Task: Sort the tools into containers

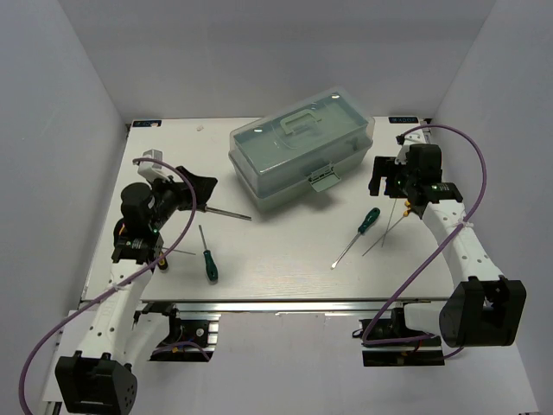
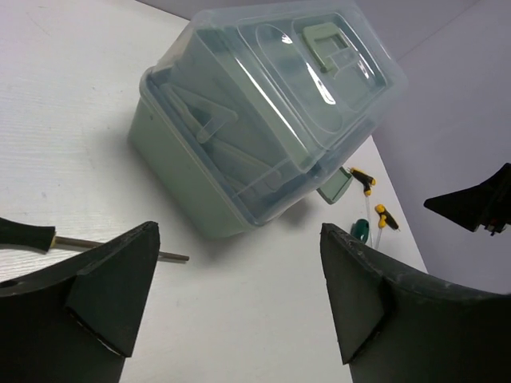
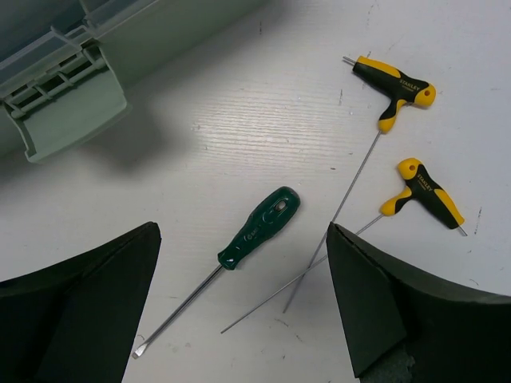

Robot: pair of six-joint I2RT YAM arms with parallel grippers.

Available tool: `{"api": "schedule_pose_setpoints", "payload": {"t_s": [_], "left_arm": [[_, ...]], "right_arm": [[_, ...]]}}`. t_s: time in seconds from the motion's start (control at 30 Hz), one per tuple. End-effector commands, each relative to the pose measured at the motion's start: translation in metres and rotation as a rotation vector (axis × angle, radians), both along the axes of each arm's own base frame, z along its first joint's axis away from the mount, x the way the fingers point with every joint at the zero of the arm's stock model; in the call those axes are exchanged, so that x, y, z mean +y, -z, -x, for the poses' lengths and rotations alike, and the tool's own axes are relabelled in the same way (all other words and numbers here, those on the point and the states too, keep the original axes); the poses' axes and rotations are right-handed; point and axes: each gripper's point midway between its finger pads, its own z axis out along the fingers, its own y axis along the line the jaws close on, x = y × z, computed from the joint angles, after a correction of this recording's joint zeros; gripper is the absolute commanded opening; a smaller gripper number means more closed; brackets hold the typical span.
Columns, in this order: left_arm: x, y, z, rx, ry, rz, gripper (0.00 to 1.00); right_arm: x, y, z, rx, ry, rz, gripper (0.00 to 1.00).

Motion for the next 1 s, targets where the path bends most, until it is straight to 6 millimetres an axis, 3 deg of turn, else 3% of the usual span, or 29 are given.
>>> {"api": "schedule_pose_setpoints", "payload": {"t_s": [0.0, 0.13, 0.2, 0.3, 0.37, 0.53, 0.63, 0.7, 0.77, 0.8, 0.83, 0.87, 0.9, 0.93, 0.97], "left_arm": [[-0.010, -0.023, -0.001, -0.036, 0.054, 0.017, 0.90], [-0.016, -0.028, -0.006, -0.027, 0.090, 0.025, 0.78], [-0.019, -0.028, -0.010, -0.018, 0.106, 0.029, 0.61], [-0.027, -0.033, -0.014, -0.010, 0.142, 0.026, 0.46], [-0.034, -0.042, -0.016, -0.021, 0.162, 0.012, 0.46], [-0.044, -0.043, -0.023, -0.019, 0.181, -0.005, 0.68], [-0.051, -0.039, -0.034, -0.010, 0.201, -0.029, 0.70], [-0.056, -0.050, -0.041, -0.030, 0.217, -0.046, 0.71], [-0.064, -0.046, -0.054, -0.029, 0.235, -0.083, 0.70], [-0.065, -0.061, -0.061, -0.072, 0.239, -0.107, 0.69], [-0.069, -0.064, -0.065, -0.080, 0.249, -0.119, 0.65], [-0.073, -0.057, -0.075, -0.058, 0.257, -0.133, 0.63], [-0.077, -0.074, -0.081, -0.104, 0.267, -0.154, 0.60], [-0.080, -0.077, -0.087, -0.111, 0.273, -0.164, 0.56], [-0.084, -0.067, -0.097, -0.087, 0.280, -0.179, 0.50]], "right_arm": [[0.007, -0.022, -0.007, -0.068, -0.036, -0.017, 0.89], [0.030, -0.022, 0.004, -0.068, -0.221, -0.041, 0.90], [0.051, -0.023, 0.019, -0.067, -0.398, -0.071, 0.89], [0.079, -0.033, 0.042, -0.089, -0.647, -0.130, 0.89], [0.088, -0.043, 0.047, -0.109, -0.706, -0.159, 0.89], [0.099, -0.079, 0.044, -0.188, -0.753, -0.199, 0.89], [0.110, -0.104, 0.038, -0.223, -0.708, -0.316, 0.90], [0.116, -0.114, 0.031, -0.230, -0.664, -0.368, 0.79], [0.126, -0.126, 0.021, -0.218, -0.599, -0.470, 0.66], [0.128, -0.128, 0.016, -0.211, -0.572, -0.492, 0.55], [0.131, -0.134, 0.011, -0.200, -0.539, -0.533, 0.50], [0.132, -0.131, 0.002, -0.185, -0.518, -0.549, 0.48], [0.132, -0.132, -0.002, -0.183, -0.502, -0.559, 0.47], [0.132, -0.133, -0.007, -0.170, -0.475, -0.583, 0.47], [0.132, -0.129, -0.014, -0.167, -0.449, -0.587, 0.48]]}}
